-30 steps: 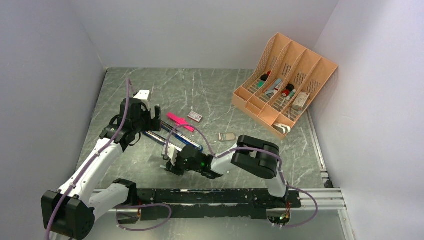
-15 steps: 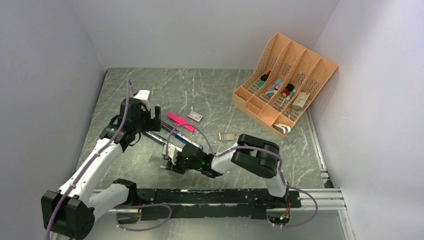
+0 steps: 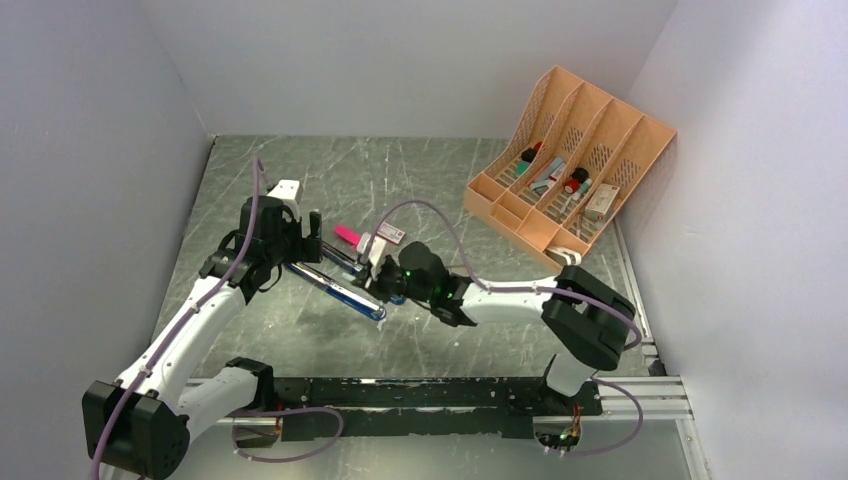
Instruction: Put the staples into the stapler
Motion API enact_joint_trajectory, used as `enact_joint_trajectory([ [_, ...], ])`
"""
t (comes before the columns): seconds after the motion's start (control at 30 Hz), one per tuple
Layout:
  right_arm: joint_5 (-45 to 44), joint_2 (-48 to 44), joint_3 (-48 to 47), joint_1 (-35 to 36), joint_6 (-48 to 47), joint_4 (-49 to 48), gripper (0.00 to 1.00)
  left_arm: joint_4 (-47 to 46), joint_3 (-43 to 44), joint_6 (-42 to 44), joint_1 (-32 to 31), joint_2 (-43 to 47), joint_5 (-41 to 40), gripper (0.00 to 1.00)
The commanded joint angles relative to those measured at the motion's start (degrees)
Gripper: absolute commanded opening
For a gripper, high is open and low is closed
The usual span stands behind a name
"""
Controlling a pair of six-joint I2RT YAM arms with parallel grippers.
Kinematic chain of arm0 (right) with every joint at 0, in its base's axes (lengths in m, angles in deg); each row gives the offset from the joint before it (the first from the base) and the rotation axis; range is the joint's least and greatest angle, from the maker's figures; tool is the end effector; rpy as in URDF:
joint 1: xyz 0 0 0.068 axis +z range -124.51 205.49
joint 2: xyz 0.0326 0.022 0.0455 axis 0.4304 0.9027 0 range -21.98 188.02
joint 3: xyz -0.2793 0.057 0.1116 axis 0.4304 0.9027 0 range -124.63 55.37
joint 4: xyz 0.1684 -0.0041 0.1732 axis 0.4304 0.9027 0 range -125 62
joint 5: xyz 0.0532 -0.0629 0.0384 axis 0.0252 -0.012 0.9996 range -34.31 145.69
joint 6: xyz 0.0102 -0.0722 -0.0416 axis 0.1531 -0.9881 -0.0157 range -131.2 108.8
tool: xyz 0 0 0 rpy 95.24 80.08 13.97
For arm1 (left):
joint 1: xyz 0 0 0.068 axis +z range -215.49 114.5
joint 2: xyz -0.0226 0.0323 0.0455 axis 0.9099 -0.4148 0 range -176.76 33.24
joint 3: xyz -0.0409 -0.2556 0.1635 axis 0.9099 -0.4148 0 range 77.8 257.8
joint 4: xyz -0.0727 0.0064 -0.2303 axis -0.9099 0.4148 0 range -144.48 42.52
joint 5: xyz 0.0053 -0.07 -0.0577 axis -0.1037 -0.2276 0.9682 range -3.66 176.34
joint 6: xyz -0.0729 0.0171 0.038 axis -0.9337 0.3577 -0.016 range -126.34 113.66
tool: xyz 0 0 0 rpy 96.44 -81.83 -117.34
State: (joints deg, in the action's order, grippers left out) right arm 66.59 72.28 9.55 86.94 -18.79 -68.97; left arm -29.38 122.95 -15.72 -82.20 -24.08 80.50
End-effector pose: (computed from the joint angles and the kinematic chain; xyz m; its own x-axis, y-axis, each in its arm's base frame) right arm 0.1680 0.3378 0.2469 0.0072 -0.2582 -0.9661 -0.9575 0.2768 -0.0811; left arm 0.2008 -0.0524 0.2870 -0.6062 0.0126 -0.7952 0.1110 0.9914 -0.0690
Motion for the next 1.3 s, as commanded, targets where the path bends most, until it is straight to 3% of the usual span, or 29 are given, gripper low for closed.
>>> enact_joint_trajectory([
  [0.0,-7.96,0.45,-2.33,-3.71,2.01,10.46,0.0,-1.46,0.36,0.42,-0.17,0.38,0.42,0.96],
  [0.33,-12.55,5.47,-10.87,-4.52,5.23,23.06,0.0,-1.46,0.37,0.42,-0.16,0.43,0.49,0.96],
  [1.27,-10.29,8.76,-10.45,-7.08,8.74,21.14,0.0,-1.44,0.38,0.51,0.1,0.15,0.66,0.96],
])
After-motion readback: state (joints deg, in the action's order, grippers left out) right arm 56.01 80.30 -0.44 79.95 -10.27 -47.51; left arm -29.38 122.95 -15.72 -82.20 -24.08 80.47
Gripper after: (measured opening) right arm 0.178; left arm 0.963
